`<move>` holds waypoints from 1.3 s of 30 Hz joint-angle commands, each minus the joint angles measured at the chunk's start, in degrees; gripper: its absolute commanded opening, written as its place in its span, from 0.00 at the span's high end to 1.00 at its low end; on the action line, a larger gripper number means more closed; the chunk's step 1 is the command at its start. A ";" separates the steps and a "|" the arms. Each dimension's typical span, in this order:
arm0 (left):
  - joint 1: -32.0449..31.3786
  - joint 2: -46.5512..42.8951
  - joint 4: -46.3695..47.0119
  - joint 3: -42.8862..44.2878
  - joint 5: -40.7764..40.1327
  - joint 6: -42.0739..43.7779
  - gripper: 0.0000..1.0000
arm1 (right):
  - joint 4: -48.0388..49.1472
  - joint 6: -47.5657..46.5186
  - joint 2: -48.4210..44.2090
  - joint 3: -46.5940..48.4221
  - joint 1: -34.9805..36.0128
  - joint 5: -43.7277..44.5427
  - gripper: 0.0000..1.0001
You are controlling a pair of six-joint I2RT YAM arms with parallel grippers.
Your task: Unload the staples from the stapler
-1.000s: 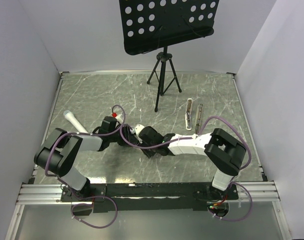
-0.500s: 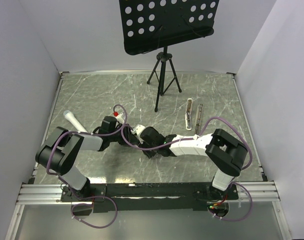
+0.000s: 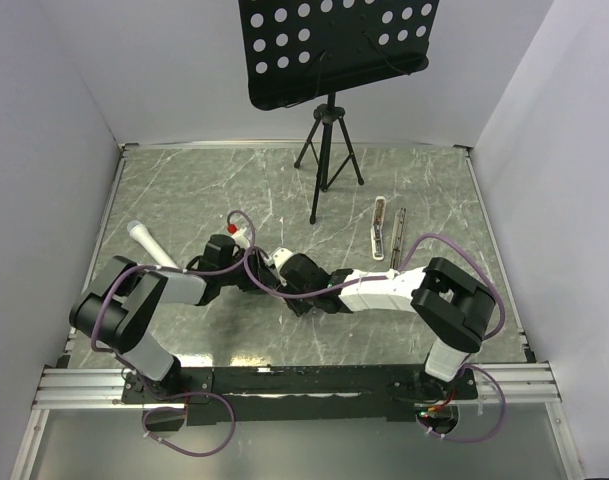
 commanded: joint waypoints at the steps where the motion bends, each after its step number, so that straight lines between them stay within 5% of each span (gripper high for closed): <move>1: -2.78 -1.57 -4.44 0.13 0.31 -0.09 0.70 | -0.41 -0.65 0.37 -1.82 0.61 -2.12 0.67; 27: -4.37 -8.95 -6.02 -3.11 -3.29 -2.19 0.67 | 4.34 -1.97 -1.39 -4.82 4.65 2.89 0.68; 39: -4.37 -8.87 -10.77 -0.92 -6.72 -0.26 0.66 | -3.21 1.81 -7.27 -5.08 5.00 9.46 0.43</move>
